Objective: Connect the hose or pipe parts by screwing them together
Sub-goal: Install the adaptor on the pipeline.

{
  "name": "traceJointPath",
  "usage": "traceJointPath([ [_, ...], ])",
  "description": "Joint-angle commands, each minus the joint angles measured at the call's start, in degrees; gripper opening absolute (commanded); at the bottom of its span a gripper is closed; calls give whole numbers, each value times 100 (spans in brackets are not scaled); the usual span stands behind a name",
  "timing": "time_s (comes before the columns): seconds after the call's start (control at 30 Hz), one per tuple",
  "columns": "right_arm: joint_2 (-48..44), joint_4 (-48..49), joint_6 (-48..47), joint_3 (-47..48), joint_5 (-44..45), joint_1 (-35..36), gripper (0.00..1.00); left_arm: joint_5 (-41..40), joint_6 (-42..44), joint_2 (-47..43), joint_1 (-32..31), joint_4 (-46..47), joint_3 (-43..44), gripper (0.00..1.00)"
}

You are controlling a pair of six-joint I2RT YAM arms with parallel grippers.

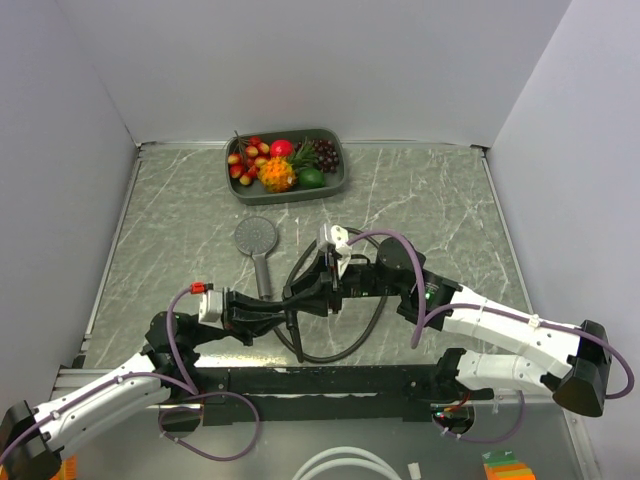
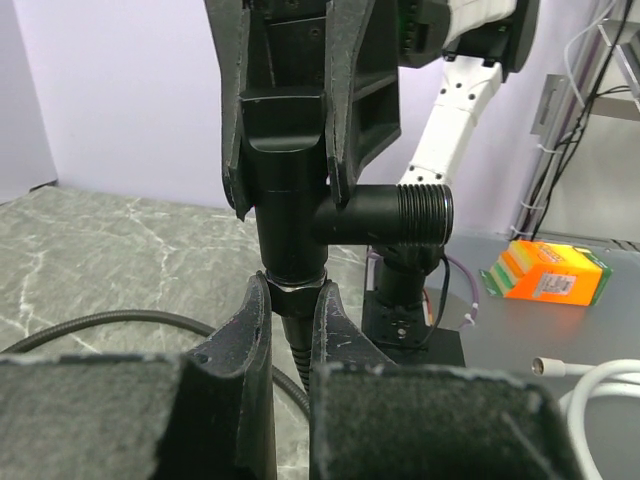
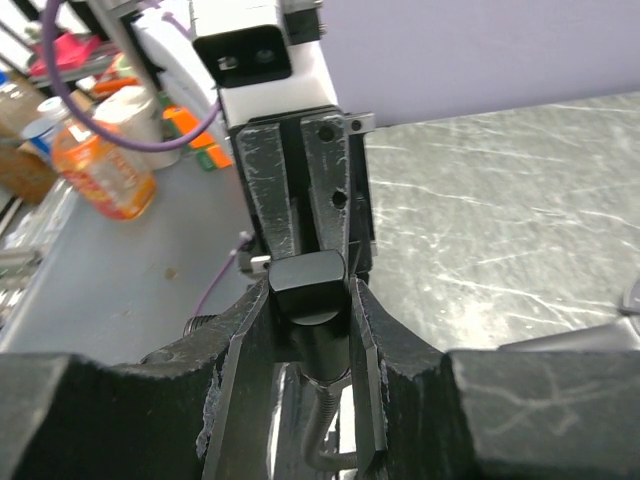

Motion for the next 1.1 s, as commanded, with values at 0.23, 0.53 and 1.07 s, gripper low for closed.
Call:
traceJointPath([
  [0.23, -237, -570, -130, -488, 1380, 349, 0, -471, -7, 20, 89, 818, 266, 1],
  [0.53, -159, -897, 98, -312, 2814, 1051, 0, -691, 46, 82, 142, 739, 274, 1],
  [1.07, 255, -502, 1108, -312, 6382, 2300, 0, -1060, 257, -76, 528, 836, 266, 1],
])
